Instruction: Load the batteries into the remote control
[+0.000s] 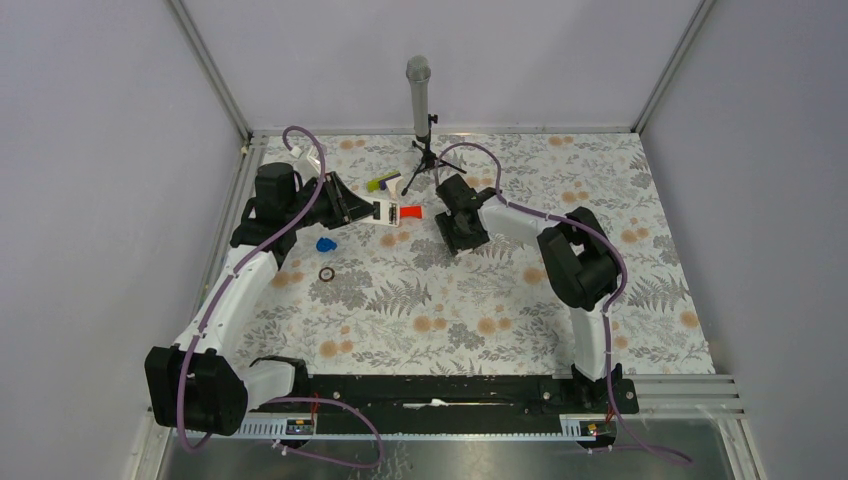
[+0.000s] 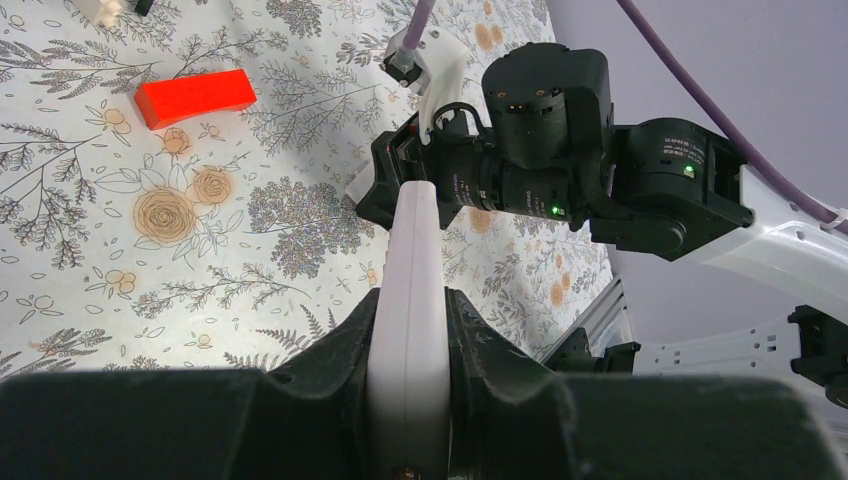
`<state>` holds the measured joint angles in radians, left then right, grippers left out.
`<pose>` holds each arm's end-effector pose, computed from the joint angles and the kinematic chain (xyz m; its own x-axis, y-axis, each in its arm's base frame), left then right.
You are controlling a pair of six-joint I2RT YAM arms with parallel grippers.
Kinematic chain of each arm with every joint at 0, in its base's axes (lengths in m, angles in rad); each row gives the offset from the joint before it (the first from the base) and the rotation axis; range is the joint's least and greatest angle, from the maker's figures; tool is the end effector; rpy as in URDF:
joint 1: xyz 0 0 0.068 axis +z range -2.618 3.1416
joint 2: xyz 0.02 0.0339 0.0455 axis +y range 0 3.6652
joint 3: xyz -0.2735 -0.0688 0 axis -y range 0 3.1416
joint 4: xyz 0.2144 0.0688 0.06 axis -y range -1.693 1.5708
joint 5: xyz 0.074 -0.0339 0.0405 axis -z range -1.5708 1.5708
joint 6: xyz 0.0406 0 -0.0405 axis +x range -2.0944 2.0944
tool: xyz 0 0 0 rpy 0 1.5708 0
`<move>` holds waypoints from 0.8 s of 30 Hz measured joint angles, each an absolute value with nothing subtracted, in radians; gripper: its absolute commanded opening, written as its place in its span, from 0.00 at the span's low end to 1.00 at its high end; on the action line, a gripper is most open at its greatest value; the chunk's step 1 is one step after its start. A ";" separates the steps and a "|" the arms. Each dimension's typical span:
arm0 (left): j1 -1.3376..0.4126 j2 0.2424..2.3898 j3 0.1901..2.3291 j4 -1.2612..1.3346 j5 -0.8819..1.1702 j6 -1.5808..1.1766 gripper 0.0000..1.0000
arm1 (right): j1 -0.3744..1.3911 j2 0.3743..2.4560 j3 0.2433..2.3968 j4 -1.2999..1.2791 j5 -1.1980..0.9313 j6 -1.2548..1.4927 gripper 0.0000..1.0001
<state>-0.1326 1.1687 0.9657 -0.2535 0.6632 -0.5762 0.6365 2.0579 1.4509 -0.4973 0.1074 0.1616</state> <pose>0.2249 -0.0552 0.3340 -0.7216 -0.3369 -0.6048 0.3086 0.6255 -0.7166 0.3321 0.2401 0.1800 -0.7977 -0.3907 -0.4593 -0.4294 0.9028 -0.0221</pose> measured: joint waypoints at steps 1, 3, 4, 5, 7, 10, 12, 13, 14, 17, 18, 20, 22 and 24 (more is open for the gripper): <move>-0.133 1.169 0.966 -0.253 0.663 -0.576 0.00 | 0.636 2.058 1.451 -0.498 0.108 0.167 0.53; -0.133 1.169 0.966 -0.253 0.664 -0.576 0.00 | 0.636 2.058 1.451 -0.498 0.109 0.173 0.50; -0.133 1.169 0.966 -0.253 0.664 -0.576 0.00 | 0.636 2.058 1.450 -0.497 0.110 0.173 0.49; -0.133 1.169 0.966 -0.253 0.665 -0.576 0.00 | 0.636 2.058 1.449 -0.496 0.110 0.173 0.48; -0.133 1.169 0.966 -0.253 0.670 -0.576 0.00 | 0.636 2.054 1.442 -0.488 0.111 0.173 0.46; -0.133 1.170 0.966 -0.253 0.680 -0.577 0.00 | 0.636 2.037 1.417 -0.461 0.111 0.170 0.45; -0.132 1.179 0.966 -0.253 0.701 -0.577 0.00 | 0.636 2.024 1.400 -0.448 0.111 0.168 0.44; -0.133 1.192 0.970 -0.257 0.717 -0.577 0.00 | 0.636 2.014 1.389 -0.449 0.110 0.168 0.44; -0.133 1.210 0.978 -0.265 0.735 -0.577 0.00 | 0.636 2.001 1.374 -0.456 0.106 0.167 0.44; -0.136 1.287 1.022 -0.304 0.780 -0.572 0.00 | 0.636 1.952 1.353 -0.494 0.092 0.162 0.45; -0.139 1.314 1.038 -0.321 0.791 -0.567 0.00 | 0.636 1.925 1.350 -0.505 0.086 0.161 0.44; -0.147 1.365 1.072 -0.359 0.813 -0.552 0.00 | 0.636 1.850 1.348 -0.521 0.072 0.157 0.44; -0.161 1.413 1.106 -0.394 0.842 -0.538 0.00 | 0.636 1.756 1.347 -0.522 0.052 0.148 0.44; -0.180 1.461 1.140 -0.423 0.878 -0.523 0.00 | 0.636 1.653 1.346 -0.522 0.024 0.131 0.44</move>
<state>-0.1802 1.4609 1.1404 -0.4232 0.8780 -0.5232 0.6357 1.6531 1.3464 -0.5220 0.0242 0.1310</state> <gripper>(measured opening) 0.226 0.578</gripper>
